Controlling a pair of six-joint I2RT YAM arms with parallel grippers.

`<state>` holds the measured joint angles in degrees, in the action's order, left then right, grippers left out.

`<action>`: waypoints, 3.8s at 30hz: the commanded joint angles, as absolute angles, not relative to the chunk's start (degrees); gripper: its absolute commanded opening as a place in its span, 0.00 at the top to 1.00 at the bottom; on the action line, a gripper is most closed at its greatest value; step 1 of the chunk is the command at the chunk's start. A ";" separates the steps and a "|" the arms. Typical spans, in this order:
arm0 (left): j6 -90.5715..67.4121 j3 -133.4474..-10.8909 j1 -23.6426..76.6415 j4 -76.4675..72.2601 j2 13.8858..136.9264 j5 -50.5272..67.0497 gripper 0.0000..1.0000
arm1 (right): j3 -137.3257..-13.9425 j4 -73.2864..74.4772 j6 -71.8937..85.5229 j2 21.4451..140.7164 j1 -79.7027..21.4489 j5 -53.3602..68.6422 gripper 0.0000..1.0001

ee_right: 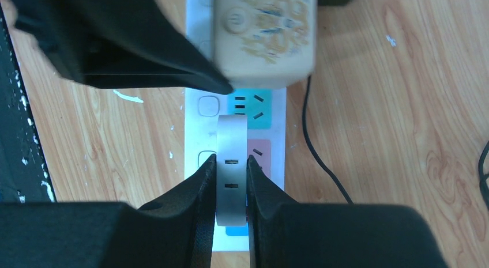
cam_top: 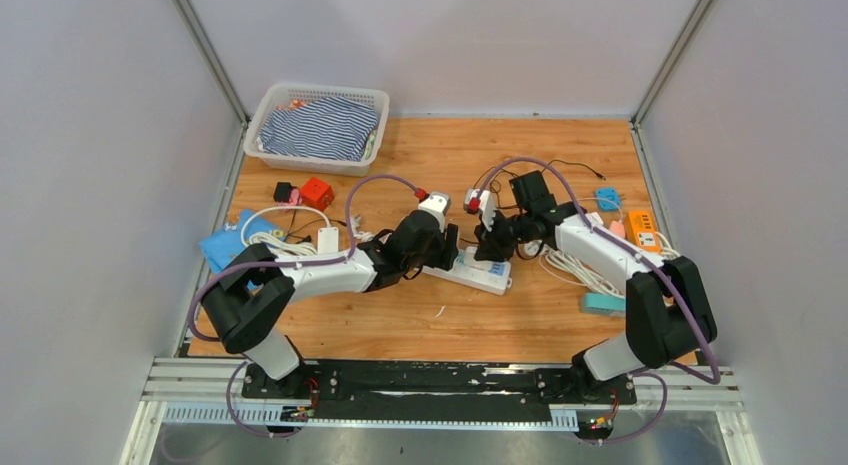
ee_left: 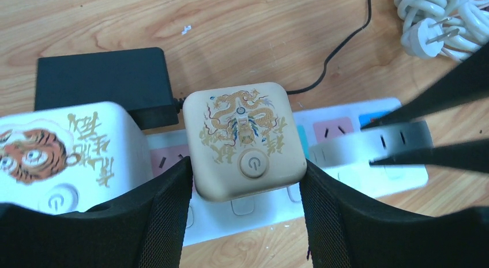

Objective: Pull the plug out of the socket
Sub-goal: Remove the plug from the socket, then place the plug at the center of the board.

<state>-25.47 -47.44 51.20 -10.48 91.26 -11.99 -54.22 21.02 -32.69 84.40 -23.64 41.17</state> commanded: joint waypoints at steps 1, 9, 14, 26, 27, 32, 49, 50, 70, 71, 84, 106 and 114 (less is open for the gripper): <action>-25.67 -48.40 51.59 -10.72 94.20 -12.55 0.74 | -52.44 19.63 -37.13 79.24 -28.79 45.63 1.00; -24.67 -47.45 51.59 -10.88 94.48 -12.33 0.88 | -52.53 16.14 -32.73 79.23 -25.83 38.13 1.00; -23.90 -45.79 51.59 -11.56 93.86 -11.65 0.89 | -53.17 16.78 -32.11 80.80 -23.96 37.43 1.00; -23.38 -41.32 51.76 -15.97 93.66 -11.43 0.92 | -50.98 19.82 -40.59 77.18 -32.83 45.15 1.00; -23.37 -41.31 51.77 -16.11 93.81 -11.35 0.92 | -51.10 19.78 -40.41 77.48 -32.84 44.60 1.00; -23.34 -40.88 51.77 -16.56 93.86 -10.92 0.92 | -52.94 20.42 -37.99 79.03 -27.84 44.66 1.00; -22.11 -41.37 51.77 -16.80 92.74 -9.19 0.86 | -54.01 25.39 -42.28 76.60 -26.70 51.93 1.00; -22.07 -41.51 51.77 -16.79 92.40 -9.08 0.84 | -54.17 25.97 -43.02 76.29 -26.57 51.86 1.00; -20.29 -40.95 51.77 -16.61 78.81 -4.39 0.15 | -58.58 40.84 -56.02 76.55 -23.99 60.32 1.00; -20.16 -40.63 51.77 -16.61 78.15 -4.32 0.08 | -58.66 41.04 -56.11 76.55 -23.99 60.56 1.00; -16.34 -27.78 51.77 -16.70 54.76 -7.86 0.00 | -62.68 49.19 -59.15 81.43 -23.81 67.79 1.00; -20.08 -13.55 51.68 -30.14 37.91 18.05 0.00 | -64.93 51.45 -57.48 85.51 -23.91 71.12 1.00; -17.41 -4.32 51.77 -59.65 43.87 23.44 0.00 | -65.13 51.90 -57.50 85.12 -24.10 71.80 1.00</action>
<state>-20.05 -8.40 51.42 -39.55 40.60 19.33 -63.79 49.84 -57.43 85.19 -24.56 69.38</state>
